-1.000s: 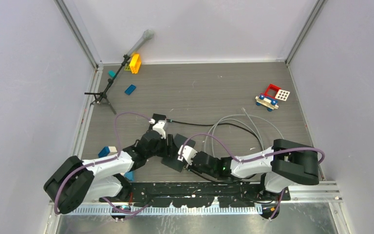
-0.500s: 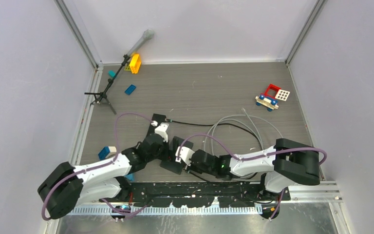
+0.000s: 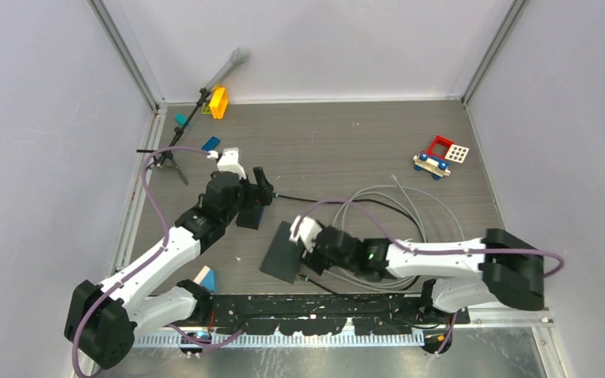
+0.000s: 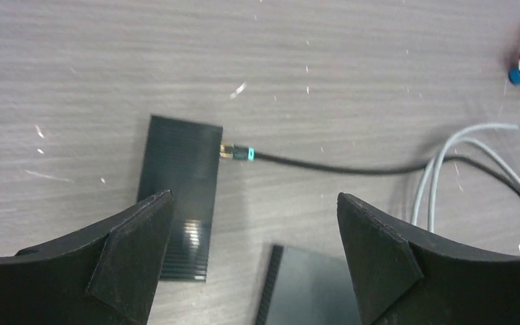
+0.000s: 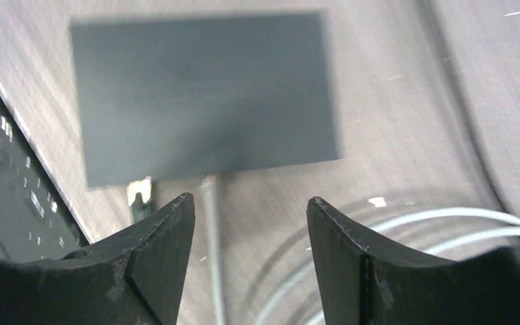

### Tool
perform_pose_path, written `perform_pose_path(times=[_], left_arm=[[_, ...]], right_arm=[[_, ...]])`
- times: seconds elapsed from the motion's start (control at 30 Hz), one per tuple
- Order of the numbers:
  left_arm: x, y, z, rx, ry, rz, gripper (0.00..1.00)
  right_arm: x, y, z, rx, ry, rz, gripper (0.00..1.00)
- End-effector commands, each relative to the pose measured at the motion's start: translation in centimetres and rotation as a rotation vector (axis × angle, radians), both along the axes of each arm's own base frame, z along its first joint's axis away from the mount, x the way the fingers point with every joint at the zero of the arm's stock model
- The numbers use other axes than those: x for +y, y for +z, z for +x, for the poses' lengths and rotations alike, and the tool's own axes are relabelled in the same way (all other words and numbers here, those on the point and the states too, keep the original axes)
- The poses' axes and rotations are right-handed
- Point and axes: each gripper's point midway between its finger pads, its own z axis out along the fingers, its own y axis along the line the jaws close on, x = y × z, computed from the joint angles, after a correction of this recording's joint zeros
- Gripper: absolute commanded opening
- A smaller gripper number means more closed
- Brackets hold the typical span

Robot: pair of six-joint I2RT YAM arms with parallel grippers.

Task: Insert the plug into the switch port
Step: Insert the connector into the switch port, then pick up the connector from the center of the board.

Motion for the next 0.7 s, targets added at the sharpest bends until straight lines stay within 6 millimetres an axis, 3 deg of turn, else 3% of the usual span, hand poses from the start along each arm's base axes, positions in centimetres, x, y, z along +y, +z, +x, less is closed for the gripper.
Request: perform_pose_path(times=[0.0,0.13,0.27,0.33,0.4,0.67], left_arm=[[2.0,3.5,3.3,-0.125,0.121,0.074,0.92],[2.5,2.6,4.5,-0.174,0.174,0.08,0.9],[2.2,0.6,4.1,-0.189,0.16,0.048,0.86],[2.3,0.0,4.0,-0.185,0.156,0.051,0.85],[2.4,-0.3,4.2,-0.175,0.163,0.074,0.85],[2.0,-1.5,4.3,-0.141,0.141,0.093,0.83]], right_arm=[[-1.0,9.0,6.5,0.015,-0.265,0.277,0.67],[-8.0,12.4,14.2,-0.023,-0.578,0.323,0.67],[-15.9,12.6,18.5,-0.07,-0.847,0.287,0.66],[-19.6,12.1,19.5,-0.094,-0.974,0.262,0.65],[-22.0,11.2,20.1,-0.091,-1.055,0.238,0.64],[-26.9,6.8,20.5,0.018,-1.161,0.154,0.64]])
